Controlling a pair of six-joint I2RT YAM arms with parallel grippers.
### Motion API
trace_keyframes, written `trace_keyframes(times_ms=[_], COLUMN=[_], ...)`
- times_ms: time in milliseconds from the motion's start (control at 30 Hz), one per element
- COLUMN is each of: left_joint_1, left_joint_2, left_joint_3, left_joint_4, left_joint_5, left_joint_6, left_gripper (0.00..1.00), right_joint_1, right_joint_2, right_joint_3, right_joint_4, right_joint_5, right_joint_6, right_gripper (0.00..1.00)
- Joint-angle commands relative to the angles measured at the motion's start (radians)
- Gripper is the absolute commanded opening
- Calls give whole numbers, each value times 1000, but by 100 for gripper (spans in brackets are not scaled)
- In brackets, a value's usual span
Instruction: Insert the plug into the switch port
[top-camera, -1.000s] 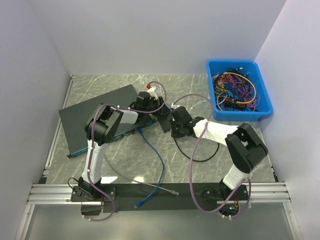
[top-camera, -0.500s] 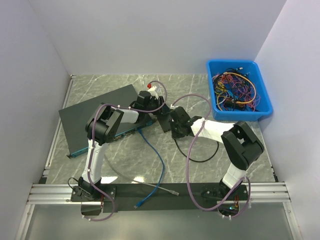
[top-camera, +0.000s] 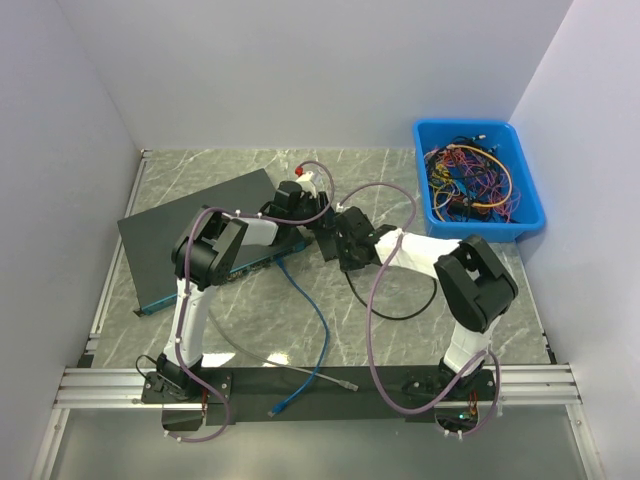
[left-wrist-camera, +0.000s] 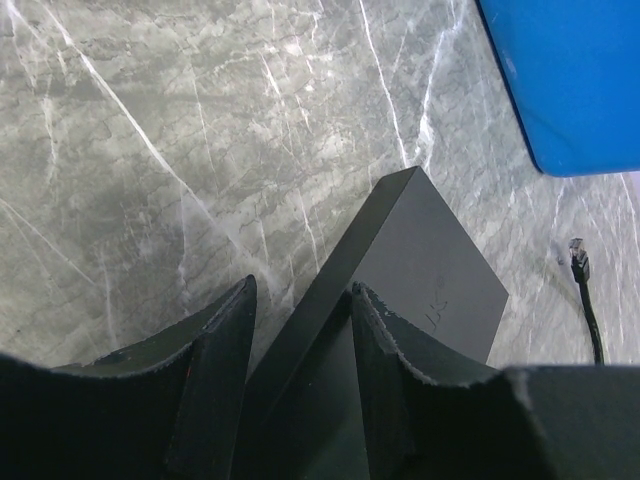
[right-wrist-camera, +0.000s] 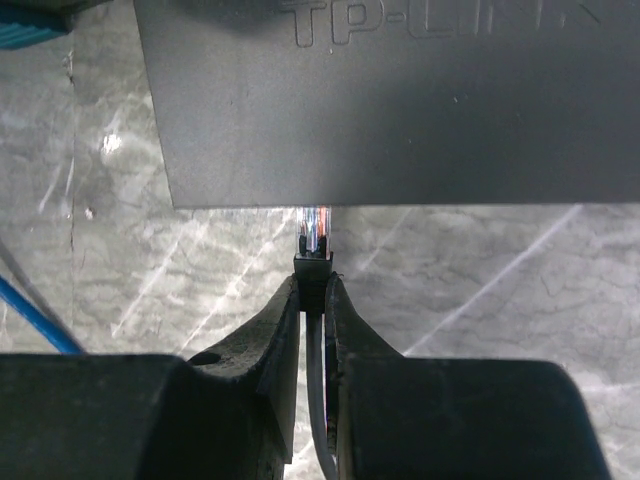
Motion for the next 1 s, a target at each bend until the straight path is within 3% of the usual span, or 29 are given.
trace_keyframes(times_ms=[0,967], left_joint_1=[-5,-5], left_joint_2=[14,32], left_joint_3=[32,63], left_joint_4=[-22,-62], left_joint_5=[25,67], left_joint_6=[31,52], left_gripper=[48,46], right_joint_1=[-1,-23], right_joint_2=[29,47], right_joint_3=[54,153], right_joint_4=[14,-5], right_joint_5=[19,55], right_joint_6=[-1,0], right_gripper=[0,0])
